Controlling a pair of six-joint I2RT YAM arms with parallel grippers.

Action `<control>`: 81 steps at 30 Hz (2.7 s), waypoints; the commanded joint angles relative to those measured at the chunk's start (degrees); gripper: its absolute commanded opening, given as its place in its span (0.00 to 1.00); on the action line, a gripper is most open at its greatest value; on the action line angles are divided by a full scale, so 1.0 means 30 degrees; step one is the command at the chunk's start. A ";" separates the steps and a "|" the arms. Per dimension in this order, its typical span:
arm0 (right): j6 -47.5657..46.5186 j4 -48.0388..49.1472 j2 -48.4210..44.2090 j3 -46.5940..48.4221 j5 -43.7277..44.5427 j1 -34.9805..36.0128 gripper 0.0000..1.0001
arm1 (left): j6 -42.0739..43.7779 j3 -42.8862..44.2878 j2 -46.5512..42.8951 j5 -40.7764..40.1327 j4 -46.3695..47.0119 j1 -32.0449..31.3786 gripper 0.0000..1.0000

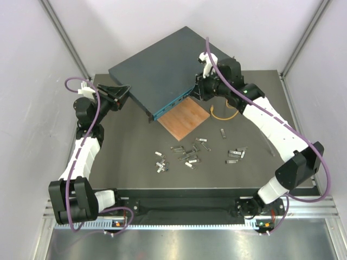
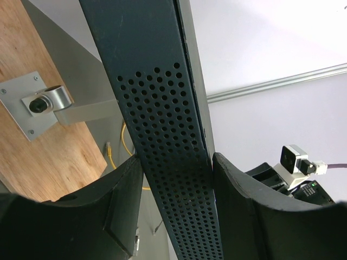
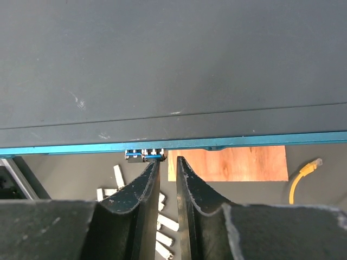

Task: Insert the plug into the switch port

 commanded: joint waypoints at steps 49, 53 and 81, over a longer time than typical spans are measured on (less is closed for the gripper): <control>-0.6528 0.2791 -0.4712 -1.3873 0.2916 -0.7339 0.56 | 0.0803 -0.1072 -0.4862 0.1930 -0.1906 0.7500 0.91; -0.5940 0.3819 -0.2661 -1.3200 0.4175 -0.5723 0.54 | 0.0979 -0.0866 -0.4775 0.1959 -0.2111 0.7500 0.91; -0.4269 0.3441 0.3175 -1.1205 0.5701 -0.3787 0.17 | 0.1185 0.0010 -0.3896 0.1872 -0.2258 0.7500 0.90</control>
